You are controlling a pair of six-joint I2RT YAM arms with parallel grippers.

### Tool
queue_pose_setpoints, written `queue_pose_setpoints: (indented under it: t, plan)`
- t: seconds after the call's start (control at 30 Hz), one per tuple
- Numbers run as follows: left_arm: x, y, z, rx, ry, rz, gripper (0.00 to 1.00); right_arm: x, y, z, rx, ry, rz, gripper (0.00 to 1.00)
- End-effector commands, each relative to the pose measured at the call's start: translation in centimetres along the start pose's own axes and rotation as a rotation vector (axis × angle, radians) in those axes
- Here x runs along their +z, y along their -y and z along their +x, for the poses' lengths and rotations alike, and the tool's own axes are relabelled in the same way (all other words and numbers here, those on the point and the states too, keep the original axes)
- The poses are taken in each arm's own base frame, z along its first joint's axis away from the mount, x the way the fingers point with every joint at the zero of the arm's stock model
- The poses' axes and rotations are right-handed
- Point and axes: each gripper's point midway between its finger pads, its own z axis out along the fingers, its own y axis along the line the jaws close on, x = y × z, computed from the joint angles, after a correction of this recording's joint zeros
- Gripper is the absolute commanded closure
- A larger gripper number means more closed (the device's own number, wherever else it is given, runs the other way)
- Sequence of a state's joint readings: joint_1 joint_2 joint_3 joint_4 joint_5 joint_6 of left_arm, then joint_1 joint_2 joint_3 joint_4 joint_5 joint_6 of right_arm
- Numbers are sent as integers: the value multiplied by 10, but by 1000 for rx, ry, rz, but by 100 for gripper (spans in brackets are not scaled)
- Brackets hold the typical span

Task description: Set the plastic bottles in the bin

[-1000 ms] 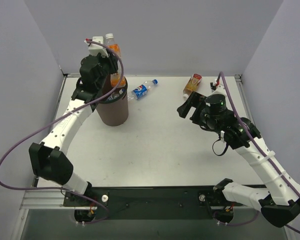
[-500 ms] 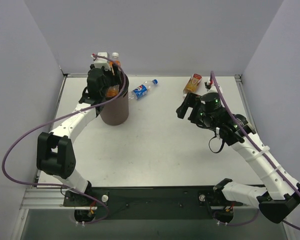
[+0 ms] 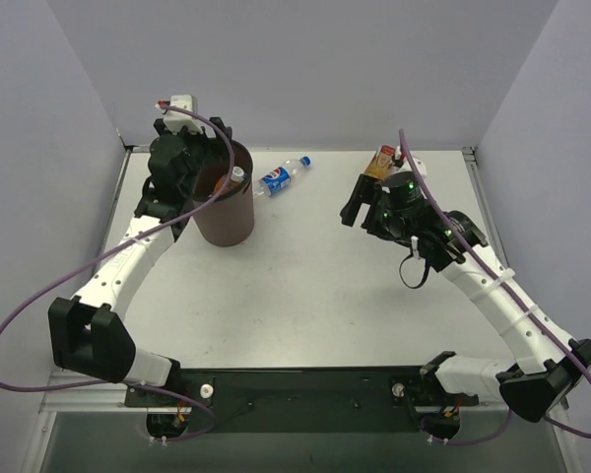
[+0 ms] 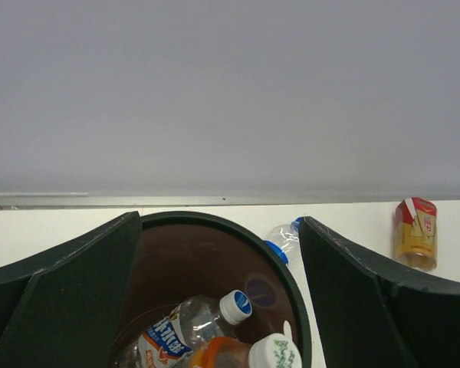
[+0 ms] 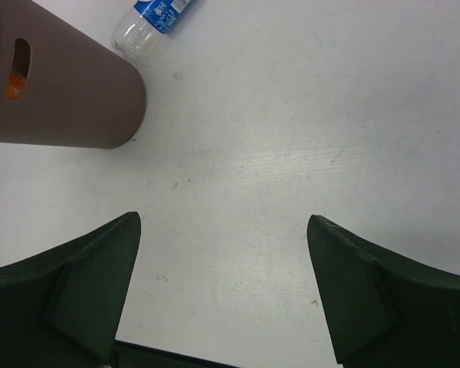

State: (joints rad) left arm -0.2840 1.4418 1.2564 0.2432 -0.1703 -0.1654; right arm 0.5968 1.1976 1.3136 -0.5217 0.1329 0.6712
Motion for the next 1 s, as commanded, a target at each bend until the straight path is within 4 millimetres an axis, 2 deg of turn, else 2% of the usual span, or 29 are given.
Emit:
queue_pose_setpoints:
  t: [0.0, 0.13, 0.17, 0.2, 0.23, 0.27, 0.3, 0.33, 0.37, 0.4, 0.43, 0.47, 0.5, 0.57, 0.6, 0.63, 0.7, 0.77, 0.8, 0.83, 0.9, 0.97]
  plan:
    - [-14, 24, -45, -45, 41, 106, 5, 10, 1, -24, -15, 53, 53, 15]
    - [-26, 43, -32, -133, -68, 171, 5, 41, 26, -36, 50, 3, 122, 15]
    - [-32, 53, -31, -147, -88, 215, 5, 50, 43, -49, 98, 8, 155, 16]
    - [-36, 59, -28, -153, -105, 235, 5, 66, 54, -49, 122, -16, 185, 16]
    - [-44, 71, -16, -159, -159, 263, 5, 72, 56, -64, 150, 4, 184, 16]
    - [-51, 80, -14, -161, -181, 297, 5, 80, 71, -74, 181, 7, 210, 16]
    - [-57, 88, -11, -157, -200, 324, 5, 100, 82, -74, 187, -18, 241, 17]
    - [-66, 101, -1, -149, -253, 355, 5, 105, 81, -95, 198, 20, 238, 17]
    - [-75, 110, 3, -151, -281, 386, 5, 114, 88, -103, 208, 24, 246, 17]
    - [-82, 117, 9, -150, -311, 408, 5, 137, 107, -106, 233, 2, 285, 17]
    - [-91, 121, 21, -146, -362, 416, 5, 147, 114, -113, 250, 8, 295, 17]
    - [-104, 134, 27, -141, -385, 448, 5, 152, 113, -135, 269, 50, 275, 17]
    - [-111, 139, 33, -134, -405, 462, 5, 178, 133, -133, 300, 29, 310, 17]
    - [-127, 144, 47, -127, -452, 482, 5, 200, 134, -144, 321, 30, 281, 17]
    - [-132, 145, 51, -126, -469, 493, 5, 221, 140, -148, 328, 31, 286, 16]
    - [-136, 145, 57, -121, -495, 495, 5, 228, 144, -156, 333, 45, 286, 16]
    - [-144, 147, 60, -108, -517, 516, 5, 254, 152, -157, 333, 49, 292, 16]
    - [-149, 145, 66, -77, -548, 521, 5, 271, 157, -164, 334, 83, 287, 14]
    - [-150, 146, 63, -69, -548, 523, 5, 283, 162, -159, 335, 82, 288, 14]
    - [-152, 143, 68, -52, -568, 521, 5, 291, 163, -166, 328, 117, 271, 14]
    - [-153, 144, 70, -37, -580, 523, 5, 308, 168, -160, 328, 121, 267, 13]
    - [-154, 141, 74, -20, -596, 514, 5, 320, 164, -164, 314, 144, 240, 13]
